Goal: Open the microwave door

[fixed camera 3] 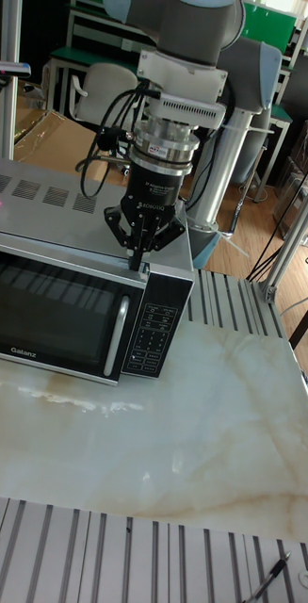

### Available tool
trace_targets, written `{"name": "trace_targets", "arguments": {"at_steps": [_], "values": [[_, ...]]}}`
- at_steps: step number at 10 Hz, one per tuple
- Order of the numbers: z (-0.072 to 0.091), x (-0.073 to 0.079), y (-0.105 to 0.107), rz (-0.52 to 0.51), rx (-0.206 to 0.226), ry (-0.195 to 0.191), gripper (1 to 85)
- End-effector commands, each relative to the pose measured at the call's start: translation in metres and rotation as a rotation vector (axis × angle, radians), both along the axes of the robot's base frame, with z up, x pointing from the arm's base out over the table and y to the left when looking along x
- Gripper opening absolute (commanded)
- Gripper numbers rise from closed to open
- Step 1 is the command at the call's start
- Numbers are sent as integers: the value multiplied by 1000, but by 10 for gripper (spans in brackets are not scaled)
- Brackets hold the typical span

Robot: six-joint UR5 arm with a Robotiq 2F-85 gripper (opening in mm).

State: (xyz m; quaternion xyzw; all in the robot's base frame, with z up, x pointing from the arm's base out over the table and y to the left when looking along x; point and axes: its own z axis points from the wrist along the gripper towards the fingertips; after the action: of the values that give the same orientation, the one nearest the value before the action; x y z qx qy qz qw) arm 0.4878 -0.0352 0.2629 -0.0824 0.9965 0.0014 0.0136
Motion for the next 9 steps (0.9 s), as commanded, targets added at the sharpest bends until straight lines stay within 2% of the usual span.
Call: {"name": "trace_targets", "arguments": {"at_steps": [1, 3, 4, 6, 9], "values": [[4, 21, 8, 29, 16, -10, 10], [7, 34, 11, 54, 14, -15, 10], [8, 34, 15, 41, 16, -11, 10], [13, 23, 22, 5, 17, -4, 10], [8, 17, 20, 8, 11, -5, 10]]}}
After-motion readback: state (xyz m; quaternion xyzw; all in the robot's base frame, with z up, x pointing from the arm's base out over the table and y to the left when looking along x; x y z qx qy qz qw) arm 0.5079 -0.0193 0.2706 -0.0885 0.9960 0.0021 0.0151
